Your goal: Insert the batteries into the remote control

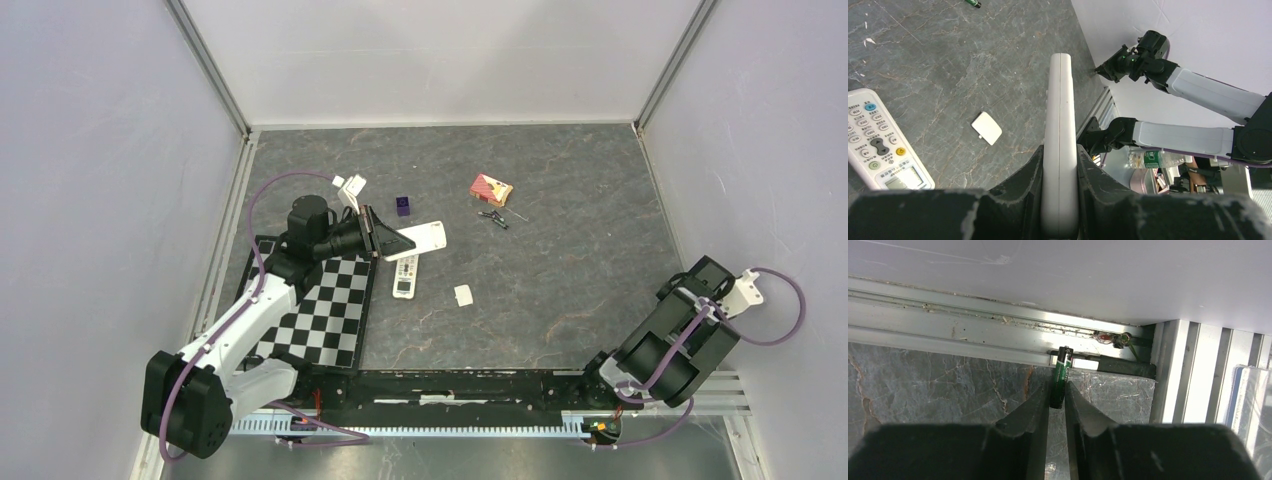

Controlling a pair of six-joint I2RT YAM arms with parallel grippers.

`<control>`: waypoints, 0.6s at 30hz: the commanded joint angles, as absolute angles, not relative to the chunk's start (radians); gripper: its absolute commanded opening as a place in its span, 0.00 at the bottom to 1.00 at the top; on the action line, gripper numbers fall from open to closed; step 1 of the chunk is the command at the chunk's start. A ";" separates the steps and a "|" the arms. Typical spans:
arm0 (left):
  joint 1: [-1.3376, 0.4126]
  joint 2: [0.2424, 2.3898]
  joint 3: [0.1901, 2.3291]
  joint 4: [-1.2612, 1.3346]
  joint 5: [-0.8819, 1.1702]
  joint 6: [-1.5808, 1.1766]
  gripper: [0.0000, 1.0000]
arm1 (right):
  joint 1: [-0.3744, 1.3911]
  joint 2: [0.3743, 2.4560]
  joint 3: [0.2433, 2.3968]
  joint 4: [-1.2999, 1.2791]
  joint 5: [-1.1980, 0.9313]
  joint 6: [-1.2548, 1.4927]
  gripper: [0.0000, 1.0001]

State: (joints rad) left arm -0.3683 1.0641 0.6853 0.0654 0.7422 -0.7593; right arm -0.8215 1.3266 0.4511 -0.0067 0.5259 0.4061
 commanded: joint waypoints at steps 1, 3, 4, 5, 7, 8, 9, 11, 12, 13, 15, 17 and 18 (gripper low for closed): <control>-0.372 1.047 0.687 0.126 0.770 -0.790 0.02 | -0.850 1.333 0.419 -0.057 0.429 0.444 0.22; -0.372 1.046 0.687 0.126 0.770 -0.790 0.02 | -0.854 1.335 0.417 -0.060 0.420 0.449 0.20; -0.372 1.045 0.687 0.126 0.769 -0.790 0.02 | -0.856 1.333 0.417 -0.060 0.415 0.452 0.19; -0.372 1.046 0.687 0.126 0.769 -0.790 0.02 | -0.858 1.332 0.416 -0.061 0.412 0.455 0.18; -0.371 1.047 0.687 0.127 0.768 -0.791 0.02 | -0.860 1.332 0.414 -0.064 0.407 0.459 0.15; -0.372 1.047 0.687 0.129 0.769 -0.792 0.02 | -0.860 1.331 0.415 -0.066 0.405 0.462 0.13; -0.372 1.048 0.686 0.129 0.769 -0.792 0.02 | -0.863 1.330 0.417 -0.073 0.402 0.467 0.12; -0.372 1.048 0.687 0.130 0.768 -0.792 0.02 | -0.868 1.323 0.428 -0.107 0.391 0.494 0.08; -0.372 1.051 0.687 0.132 0.769 -0.794 0.02 | -0.868 1.317 0.427 -0.116 0.383 0.507 0.07; -0.373 1.052 0.687 0.134 0.769 -0.794 0.02 | -0.867 1.313 0.425 -0.121 0.370 0.521 0.06; -0.372 1.055 0.685 0.140 0.768 -0.796 0.02 | -0.867 1.309 0.418 -0.135 0.338 0.544 0.04; -0.372 1.056 0.687 0.140 0.767 -0.798 0.02 | -0.867 1.307 0.405 -0.142 0.292 0.563 0.04; -0.373 1.056 0.686 0.142 0.767 -0.798 0.02 | -0.868 1.301 0.392 -0.141 0.261 0.571 0.04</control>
State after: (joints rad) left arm -0.3683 1.0641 0.6849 0.0853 0.7433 -0.7612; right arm -0.8631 1.2972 0.4484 -0.0254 0.4240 0.4850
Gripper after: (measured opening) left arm 0.288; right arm 0.134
